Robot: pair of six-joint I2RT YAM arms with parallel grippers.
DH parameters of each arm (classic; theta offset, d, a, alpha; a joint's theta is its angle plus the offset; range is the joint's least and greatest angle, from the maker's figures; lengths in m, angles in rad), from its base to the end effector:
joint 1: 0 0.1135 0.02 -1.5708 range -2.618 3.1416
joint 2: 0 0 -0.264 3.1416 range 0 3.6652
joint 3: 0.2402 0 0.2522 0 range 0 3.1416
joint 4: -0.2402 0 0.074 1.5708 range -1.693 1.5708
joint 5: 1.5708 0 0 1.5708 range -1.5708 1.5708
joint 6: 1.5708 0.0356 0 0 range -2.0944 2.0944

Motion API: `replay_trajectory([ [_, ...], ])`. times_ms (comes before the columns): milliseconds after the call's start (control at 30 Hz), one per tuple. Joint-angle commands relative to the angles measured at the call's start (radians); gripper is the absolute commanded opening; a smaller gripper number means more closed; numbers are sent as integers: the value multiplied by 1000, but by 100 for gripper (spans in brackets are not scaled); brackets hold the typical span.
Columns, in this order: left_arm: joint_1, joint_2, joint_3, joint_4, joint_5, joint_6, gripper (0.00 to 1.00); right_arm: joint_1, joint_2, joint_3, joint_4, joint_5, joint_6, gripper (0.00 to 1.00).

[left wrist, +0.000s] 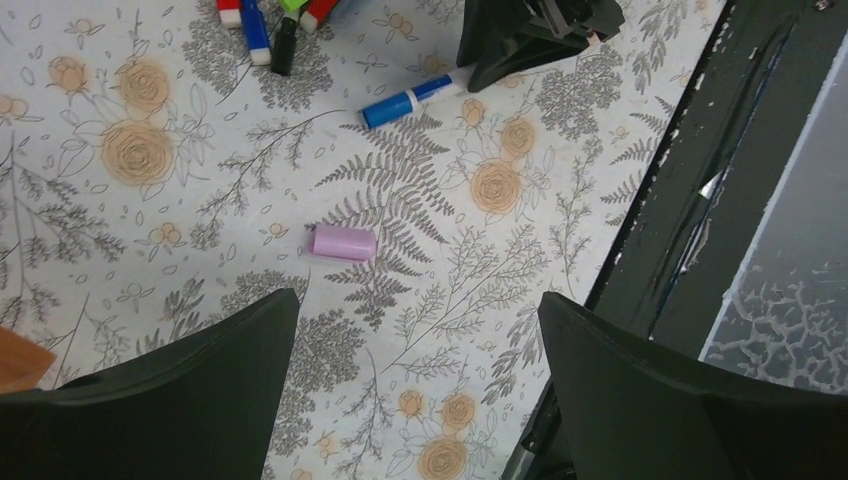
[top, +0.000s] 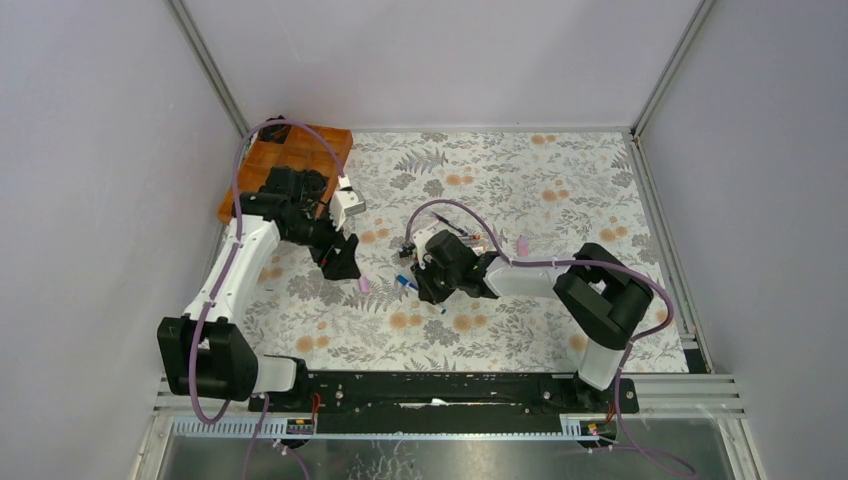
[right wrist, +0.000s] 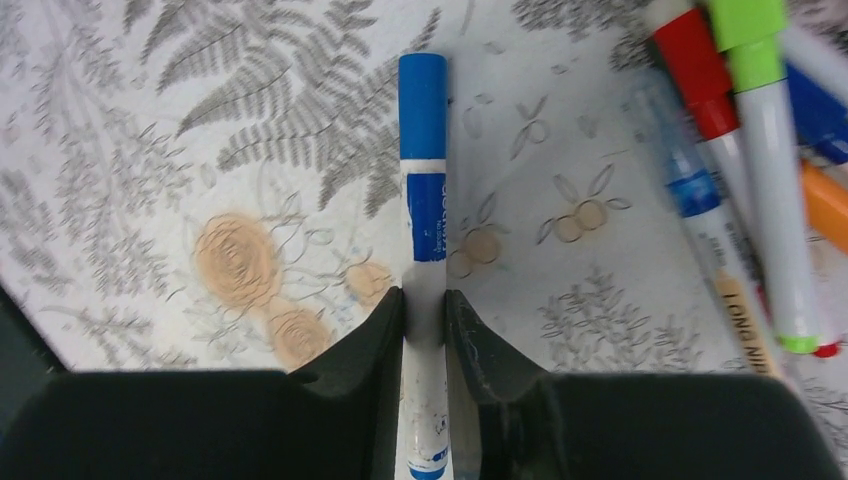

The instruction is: Open the pen caps

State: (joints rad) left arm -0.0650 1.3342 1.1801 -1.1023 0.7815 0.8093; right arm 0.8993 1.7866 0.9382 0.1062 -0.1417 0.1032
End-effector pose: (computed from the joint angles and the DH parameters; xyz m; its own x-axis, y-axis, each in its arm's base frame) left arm 0.2379 -0.0406 0.2974 -0.4641 0.5451 -0.6982 0.8687 0.4343 -0.2383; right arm 0.2225 0.2881 0.1534 -0.5048 -0.4713 -0.7232 -0.7920 0.5861 0.1709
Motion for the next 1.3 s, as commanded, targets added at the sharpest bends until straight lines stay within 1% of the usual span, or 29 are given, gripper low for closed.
replay_trajectory([
  [0,-4,-8,-36,30,77,19,99,16,-79,31,-71,-148,29,0],
  [100,-50,-21,-67,73,39,5,99,14,-113,92,-155,-231,15,0],
  [200,-89,-25,-92,80,9,26,98,0,-131,148,-214,-329,4,0],
  [367,-101,-40,-133,85,45,56,98,-36,-150,198,-277,-494,4,0],
  [633,-123,-94,-205,152,95,80,98,-49,-138,284,-378,-624,-22,0],
  [833,-139,-86,-206,153,98,113,98,-50,-125,309,-393,-694,-15,0],
  [967,-146,-89,-204,150,103,141,95,-51,-108,331,-443,-718,-40,0],
  [1067,-175,-88,-198,110,125,178,87,-51,-107,338,-453,-716,-47,0],
  [1200,-214,-90,-198,84,113,190,63,-66,-117,329,-405,-720,-21,0],
  [1267,-219,-98,-201,84,108,191,54,-76,-124,312,-361,-723,7,0],
])
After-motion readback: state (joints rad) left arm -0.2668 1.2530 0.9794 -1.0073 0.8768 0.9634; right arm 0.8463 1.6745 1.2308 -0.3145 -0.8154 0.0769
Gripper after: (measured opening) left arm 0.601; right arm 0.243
